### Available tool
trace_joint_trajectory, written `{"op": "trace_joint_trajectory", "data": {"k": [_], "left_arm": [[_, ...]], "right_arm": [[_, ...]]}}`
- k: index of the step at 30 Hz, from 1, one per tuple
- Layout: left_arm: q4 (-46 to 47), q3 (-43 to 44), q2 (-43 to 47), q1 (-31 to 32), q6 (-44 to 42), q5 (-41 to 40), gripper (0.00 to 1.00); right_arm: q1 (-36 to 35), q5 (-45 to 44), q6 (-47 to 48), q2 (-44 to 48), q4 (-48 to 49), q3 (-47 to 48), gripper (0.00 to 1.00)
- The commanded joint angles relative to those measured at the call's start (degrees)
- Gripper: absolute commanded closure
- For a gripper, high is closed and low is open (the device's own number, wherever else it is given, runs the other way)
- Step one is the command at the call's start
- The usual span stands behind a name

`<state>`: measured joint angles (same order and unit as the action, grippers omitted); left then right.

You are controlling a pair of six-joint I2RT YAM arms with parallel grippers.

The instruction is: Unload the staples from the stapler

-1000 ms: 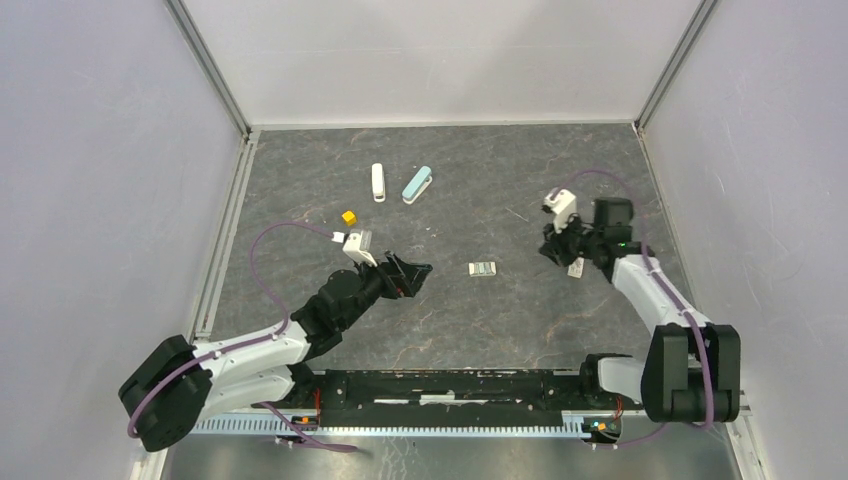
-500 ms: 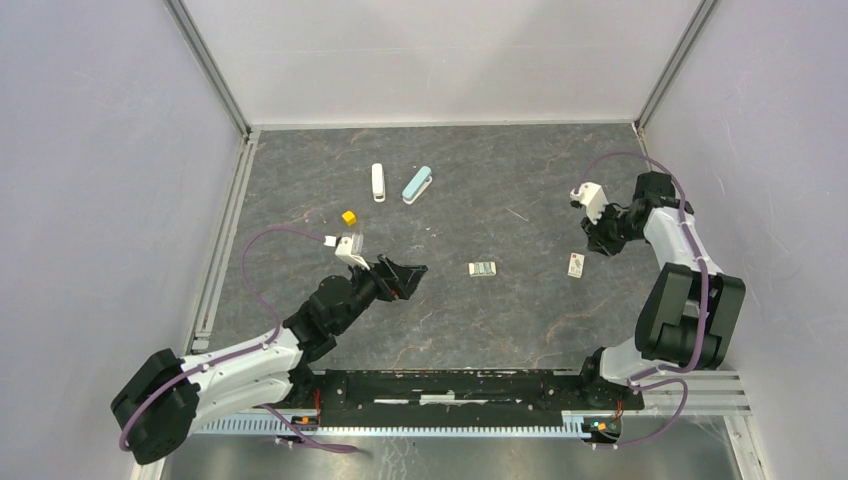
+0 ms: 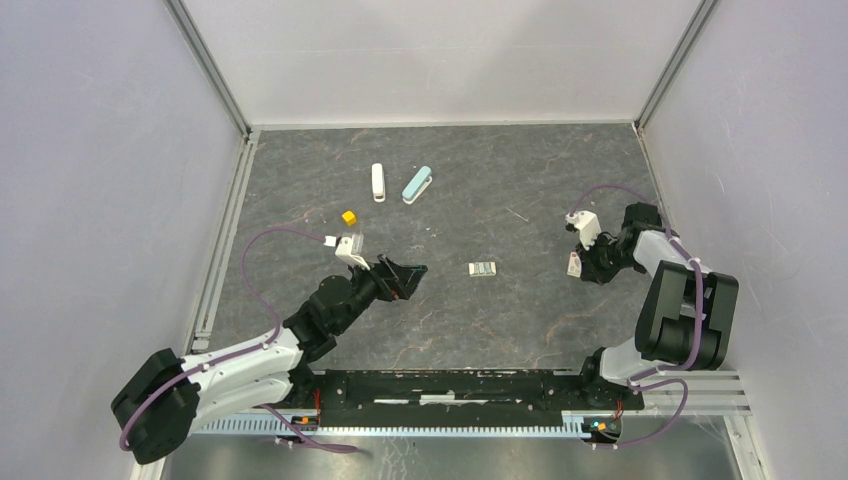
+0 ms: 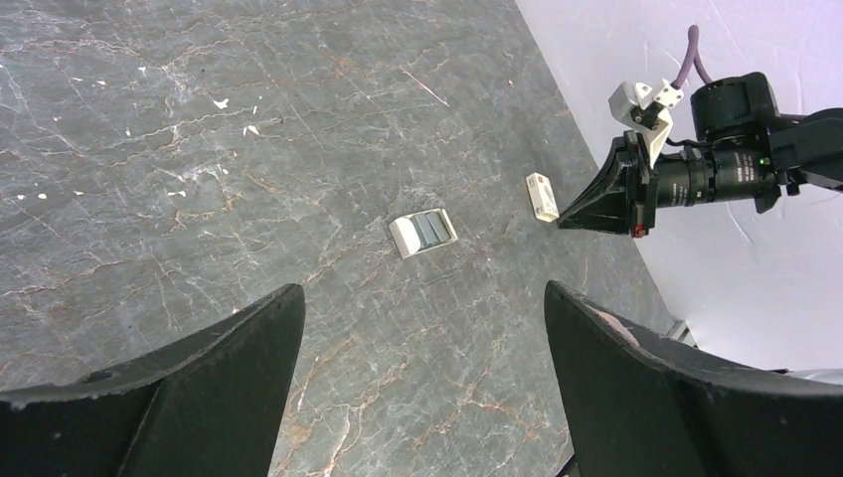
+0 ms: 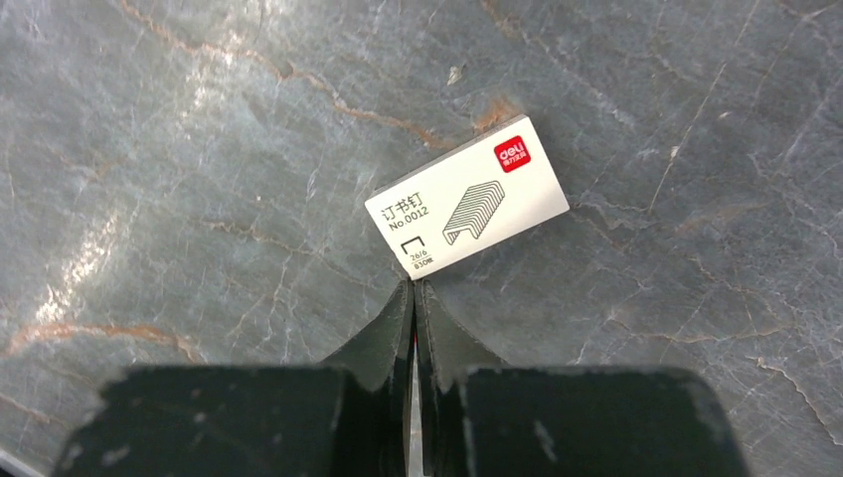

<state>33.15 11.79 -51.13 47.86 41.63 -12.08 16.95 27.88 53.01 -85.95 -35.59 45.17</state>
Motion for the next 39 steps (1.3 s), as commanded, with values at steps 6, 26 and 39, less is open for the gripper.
{"op": "trace_joint_trajectory", "data": {"k": [6,26,39], "left_arm": [[3.3,-0.2,-0.8,-0.2,0.0,-1.0,0.05],[3.3,0.5,-2.5,-0.2,0.0,-1.1,0.04],[3.9,0.8,-3.2,-0.2,0.3,-0.6,0.05]], "right_arm": [[-0.7,5.8,-3.9,-2.3,4.1,0.1,0.93],[-3.0,6.1,21.1,1.1,-19.5,14.5,0.56],[-2.7,5.4,72.2,-9.8,-35.9,26.7,0.10]]}}
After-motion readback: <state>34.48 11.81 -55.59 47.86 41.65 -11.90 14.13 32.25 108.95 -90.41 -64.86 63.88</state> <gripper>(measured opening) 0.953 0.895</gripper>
